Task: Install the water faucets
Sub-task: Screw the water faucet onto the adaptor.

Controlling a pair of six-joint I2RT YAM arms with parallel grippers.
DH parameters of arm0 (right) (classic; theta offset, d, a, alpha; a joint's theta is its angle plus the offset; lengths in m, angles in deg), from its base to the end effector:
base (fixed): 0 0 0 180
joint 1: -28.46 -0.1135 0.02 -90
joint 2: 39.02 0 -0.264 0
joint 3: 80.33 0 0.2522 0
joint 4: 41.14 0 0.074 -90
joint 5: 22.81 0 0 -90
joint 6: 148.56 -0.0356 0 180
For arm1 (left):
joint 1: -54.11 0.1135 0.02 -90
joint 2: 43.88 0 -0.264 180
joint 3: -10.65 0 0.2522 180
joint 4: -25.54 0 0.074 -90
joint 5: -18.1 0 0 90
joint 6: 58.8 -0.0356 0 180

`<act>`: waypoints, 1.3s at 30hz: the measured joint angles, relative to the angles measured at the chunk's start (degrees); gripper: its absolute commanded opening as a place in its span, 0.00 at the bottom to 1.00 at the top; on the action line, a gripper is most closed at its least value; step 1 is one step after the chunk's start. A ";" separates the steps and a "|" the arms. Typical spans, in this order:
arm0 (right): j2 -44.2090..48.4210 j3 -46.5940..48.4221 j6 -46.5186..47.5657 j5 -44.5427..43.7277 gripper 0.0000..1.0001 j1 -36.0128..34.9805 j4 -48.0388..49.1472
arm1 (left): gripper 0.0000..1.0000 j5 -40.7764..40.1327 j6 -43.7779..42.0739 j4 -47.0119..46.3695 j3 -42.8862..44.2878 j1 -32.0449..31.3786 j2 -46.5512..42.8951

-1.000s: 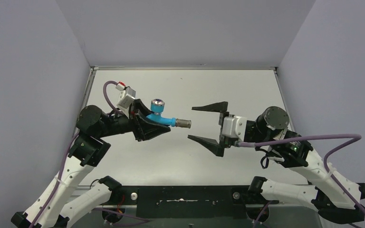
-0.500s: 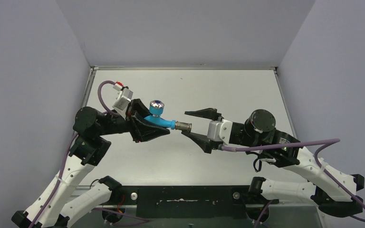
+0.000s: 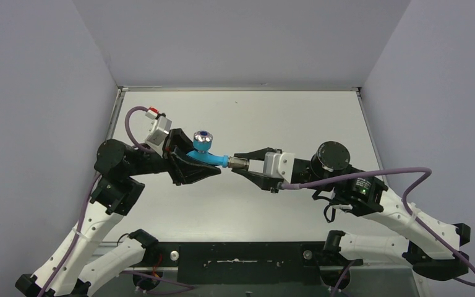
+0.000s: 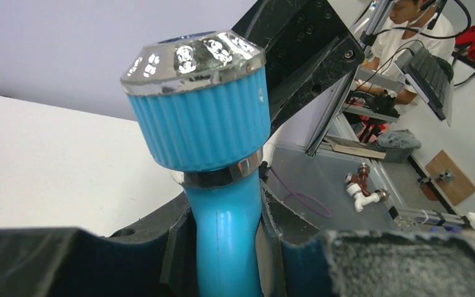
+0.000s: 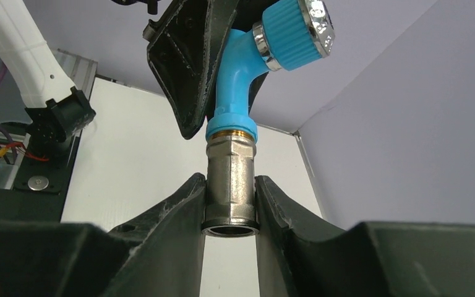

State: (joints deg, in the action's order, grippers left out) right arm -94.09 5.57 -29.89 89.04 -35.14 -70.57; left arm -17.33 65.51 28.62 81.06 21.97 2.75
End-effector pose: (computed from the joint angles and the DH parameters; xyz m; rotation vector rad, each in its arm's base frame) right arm 0.0737 0.1782 0.4618 -1.3472 0.8641 0.7720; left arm 0.1184 -0.1086 0.4406 0.9010 1.2562 -1.5168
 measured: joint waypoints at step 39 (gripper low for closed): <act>-2.86 -6.12 -76.65 15.32 0.56 14.82 11.28 | 0.00 -7.48 -56.57 14.71 -0.74 0.00 -3.21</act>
State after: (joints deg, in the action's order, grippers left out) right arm -96.95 -0.55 -106.54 104.36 -20.32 -59.29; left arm -24.81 8.94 43.33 80.32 21.97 -0.46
